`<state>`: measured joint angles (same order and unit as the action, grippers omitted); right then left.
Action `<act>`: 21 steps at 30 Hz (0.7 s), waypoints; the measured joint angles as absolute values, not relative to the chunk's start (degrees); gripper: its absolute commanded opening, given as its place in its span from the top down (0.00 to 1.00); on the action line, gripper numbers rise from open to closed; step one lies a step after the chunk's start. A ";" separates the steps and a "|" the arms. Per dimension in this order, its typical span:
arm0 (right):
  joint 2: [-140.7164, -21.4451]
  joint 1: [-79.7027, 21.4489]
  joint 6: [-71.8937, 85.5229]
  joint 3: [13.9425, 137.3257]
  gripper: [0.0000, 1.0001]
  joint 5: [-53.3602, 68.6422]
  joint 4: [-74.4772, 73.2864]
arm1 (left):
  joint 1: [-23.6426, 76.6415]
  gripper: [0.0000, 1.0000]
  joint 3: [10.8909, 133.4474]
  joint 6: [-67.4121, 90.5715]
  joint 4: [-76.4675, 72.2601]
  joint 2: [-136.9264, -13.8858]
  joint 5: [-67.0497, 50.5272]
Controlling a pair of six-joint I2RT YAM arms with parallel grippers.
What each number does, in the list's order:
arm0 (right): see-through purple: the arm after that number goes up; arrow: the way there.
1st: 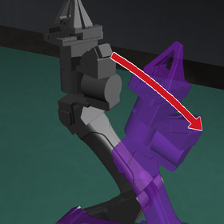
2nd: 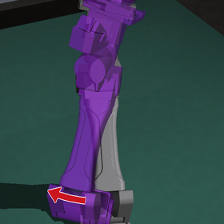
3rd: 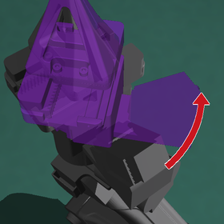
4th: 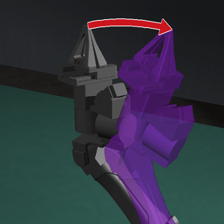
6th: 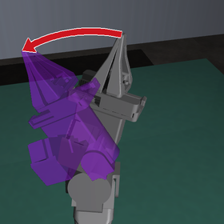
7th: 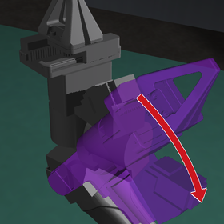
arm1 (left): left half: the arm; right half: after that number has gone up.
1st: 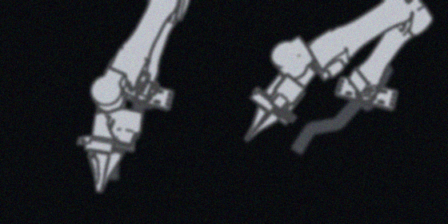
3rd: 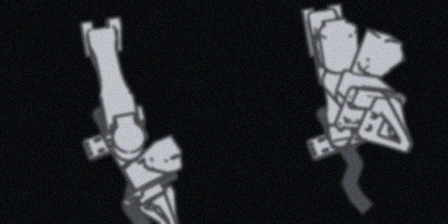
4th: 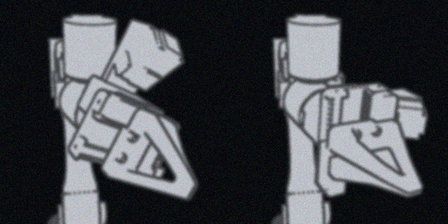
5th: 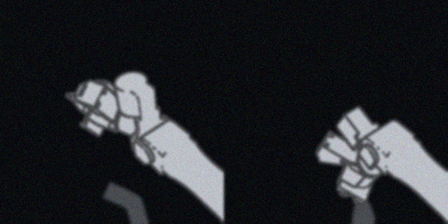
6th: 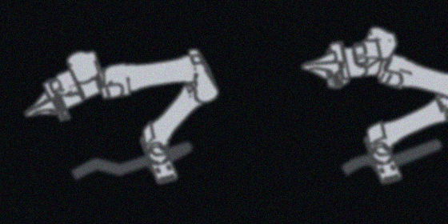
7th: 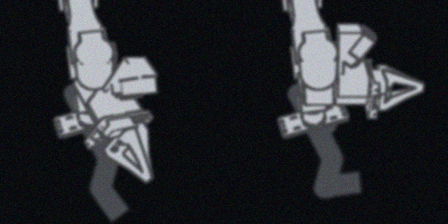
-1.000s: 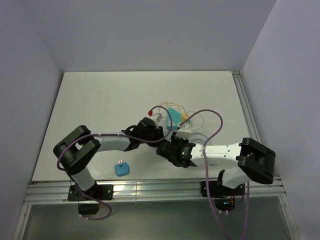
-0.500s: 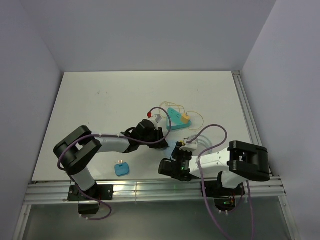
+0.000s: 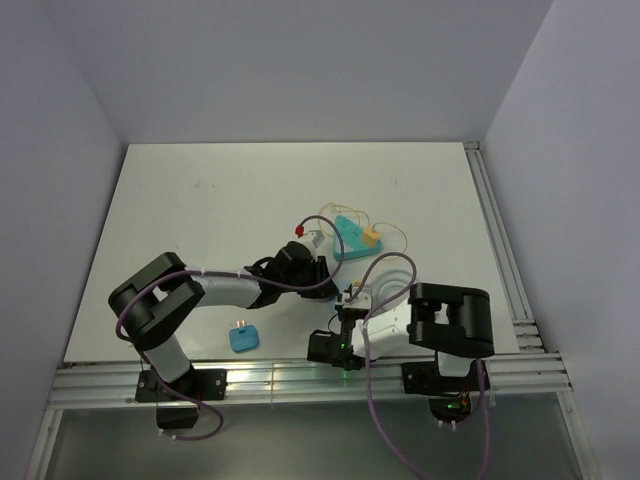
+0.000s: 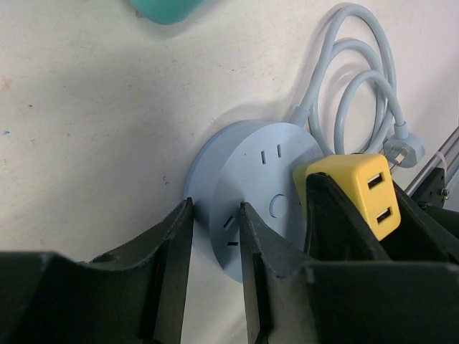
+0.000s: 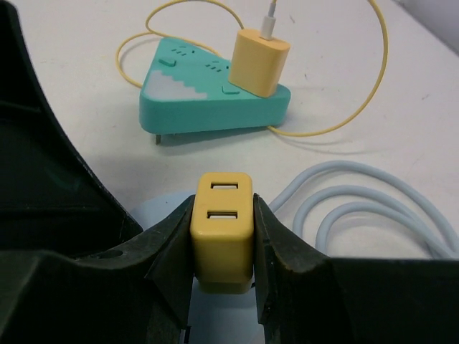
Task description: Insert the plug
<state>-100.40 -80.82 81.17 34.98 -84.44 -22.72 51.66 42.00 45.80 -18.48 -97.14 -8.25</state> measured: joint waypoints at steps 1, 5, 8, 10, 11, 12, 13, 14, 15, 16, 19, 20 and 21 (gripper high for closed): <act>-101.49 -80.97 80.88 35.29 1.00 -85.32 -22.94 | 51.72 0.65 42.00 45.80 -18.44 -97.12 -8.10; -101.49 -83.22 80.47 33.23 1.00 -86.98 -22.06 | 52.27 0.65 42.00 46.02 -18.37 -97.12 -8.45; -94.30 -84.58 80.20 27.53 1.00 -84.29 -17.98 | 53.39 0.65 42.00 46.30 -18.13 -97.12 -9.34; -88.95 -84.12 79.85 24.49 1.00 -81.32 -14.76 | 53.98 0.65 42.04 46.28 -17.98 -97.12 -9.47; -87.20 -83.66 79.35 23.64 1.00 -80.14 -13.23 | 53.98 0.64 42.11 46.28 -17.85 -97.12 -9.58; -86.52 -83.31 78.76 23.35 1.00 -79.61 -12.45 | 53.95 0.64 42.15 46.28 -17.74 -97.12 -9.65; -86.00 -82.96 77.65 23.44 1.00 -79.07 -11.68 | 53.95 0.64 42.22 46.28 -17.65 -97.12 -9.63; -85.86 -82.72 76.49 23.66 1.00 -78.74 -11.38 | 53.95 0.63 42.28 46.28 -17.50 -97.12 -9.63; -85.80 -82.54 75.22 24.08 1.00 -78.28 -11.31 | 53.95 0.63 42.39 46.28 -17.30 -97.12 -9.63; -85.78 -82.35 73.91 24.58 1.00 -77.69 -11.57 | 53.95 0.62 42.48 46.24 -17.10 -97.12 -9.61; -85.73 -81.56 70.78 26.28 0.92 -75.70 -12.78 | 53.93 0.60 42.74 46.24 -16.34 -97.12 -9.45; -85.62 -81.30 70.08 26.68 0.81 -75.11 -13.23 | 53.93 0.60 42.85 46.24 -16.08 -97.12 -9.32; -85.45 -81.08 69.49 26.89 0.78 -74.54 -13.32 | 53.95 0.59 42.94 46.24 -15.92 -97.12 -9.23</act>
